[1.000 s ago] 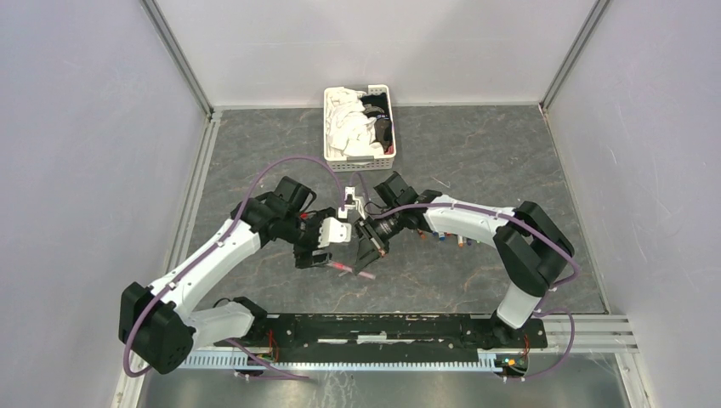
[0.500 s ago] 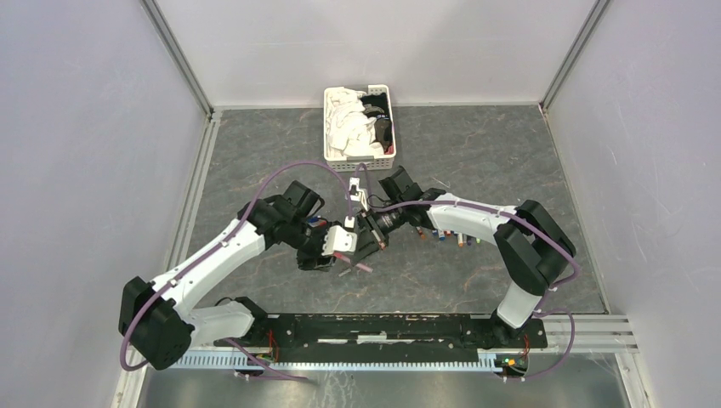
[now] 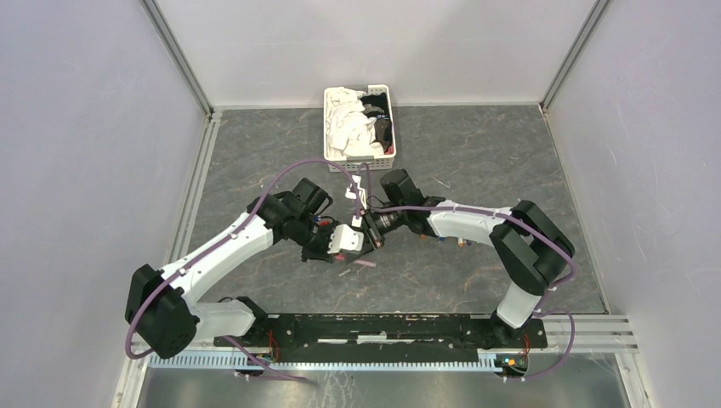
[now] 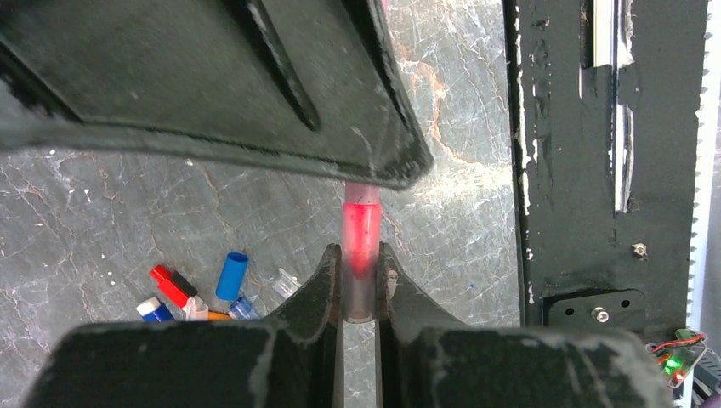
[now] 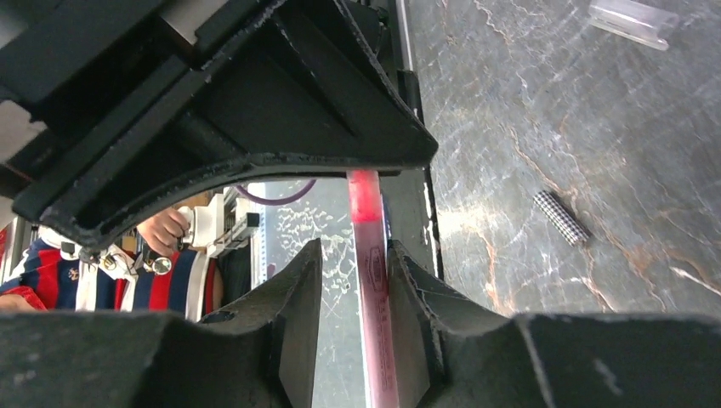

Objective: Open the pen caps

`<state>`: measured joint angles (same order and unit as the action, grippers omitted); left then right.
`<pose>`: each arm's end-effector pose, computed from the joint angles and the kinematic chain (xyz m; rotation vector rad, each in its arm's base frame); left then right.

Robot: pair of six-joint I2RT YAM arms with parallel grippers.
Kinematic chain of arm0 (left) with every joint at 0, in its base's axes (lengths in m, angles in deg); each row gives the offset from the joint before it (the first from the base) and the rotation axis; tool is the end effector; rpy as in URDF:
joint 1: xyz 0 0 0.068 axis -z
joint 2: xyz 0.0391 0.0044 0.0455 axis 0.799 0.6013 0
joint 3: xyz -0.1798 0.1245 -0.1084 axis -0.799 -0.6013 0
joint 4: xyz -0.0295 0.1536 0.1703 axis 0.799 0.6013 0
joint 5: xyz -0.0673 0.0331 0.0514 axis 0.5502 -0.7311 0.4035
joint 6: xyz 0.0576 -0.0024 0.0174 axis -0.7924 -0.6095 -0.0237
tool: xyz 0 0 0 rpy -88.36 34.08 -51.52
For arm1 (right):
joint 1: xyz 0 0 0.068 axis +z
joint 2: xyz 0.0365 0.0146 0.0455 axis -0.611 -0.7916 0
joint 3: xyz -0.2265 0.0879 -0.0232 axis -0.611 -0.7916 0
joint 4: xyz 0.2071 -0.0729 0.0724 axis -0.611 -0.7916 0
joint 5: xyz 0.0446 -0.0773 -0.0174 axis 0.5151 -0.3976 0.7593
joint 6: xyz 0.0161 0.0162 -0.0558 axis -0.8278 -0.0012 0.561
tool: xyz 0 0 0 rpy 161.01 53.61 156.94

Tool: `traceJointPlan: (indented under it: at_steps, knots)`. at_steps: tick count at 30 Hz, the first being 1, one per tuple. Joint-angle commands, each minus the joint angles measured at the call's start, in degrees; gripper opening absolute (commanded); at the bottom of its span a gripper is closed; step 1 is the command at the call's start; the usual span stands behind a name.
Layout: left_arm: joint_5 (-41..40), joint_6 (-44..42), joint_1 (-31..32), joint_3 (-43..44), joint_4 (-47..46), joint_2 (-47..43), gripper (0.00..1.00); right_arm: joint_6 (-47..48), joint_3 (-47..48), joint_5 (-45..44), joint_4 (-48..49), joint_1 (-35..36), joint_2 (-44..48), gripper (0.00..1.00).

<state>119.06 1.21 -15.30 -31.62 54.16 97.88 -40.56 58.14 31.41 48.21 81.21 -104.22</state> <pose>0.1447 -0.1407 0.2285 2.0261 1.7009 -0.6344 0.2091 0.2530 0.1860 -0.9604 2.3047 1.8446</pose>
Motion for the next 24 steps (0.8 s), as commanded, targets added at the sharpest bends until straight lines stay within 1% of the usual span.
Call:
traceJointPlan:
  at_steps: [1,5,9,11,14,15,19,21,24]
  knots:
    - [0.84,-0.24,0.23,2.15,-2.2,-0.01,0.02,-8.65,-1.1,0.88,14.05,1.99,-1.24,0.38]
    - [0.51,-0.12,0.23,2.49,-2.26,-0.24,0.02,-9.5,0.14,1.39,14.73,2.69,-2.56,0.38]
    - [0.4,0.01,0.23,2.9,-2.25,-0.32,0.02,-9.19,2.55,2.08,13.72,3.25,-4.22,0.35]
    - [0.1,-0.02,0.23,3.15,-2.27,-0.41,0.02,-6.91,3.89,2.38,10.64,3.54,-4.86,0.28]
    - [-1.05,-0.56,0.23,3.6,-1.8,-0.52,0.02,-2.78,4.65,2.38,5.26,3.58,-5.1,0.03]
    - [-1.61,-0.84,0.23,3.82,-1.51,-0.54,0.02,-0.95,4.57,2.26,3.26,3.47,-4.97,0.0]
    - [-4.16,-2.77,0.19,6.85,1.53,0.24,0.02,5.08,1.8,1.28,-2.87,2.49,-3.03,0.0]
    - [-7.16,-4.37,0.07,8.0,2.48,0.4,0.02,8.42,0.04,0.6,-7.09,1.68,-1.55,0.0]
    - [-12.42,-7.59,-1.11,7.1,2.66,0.02,0.02,12.91,-2.26,-1.07,-11.74,0.07,0.77,0.0]
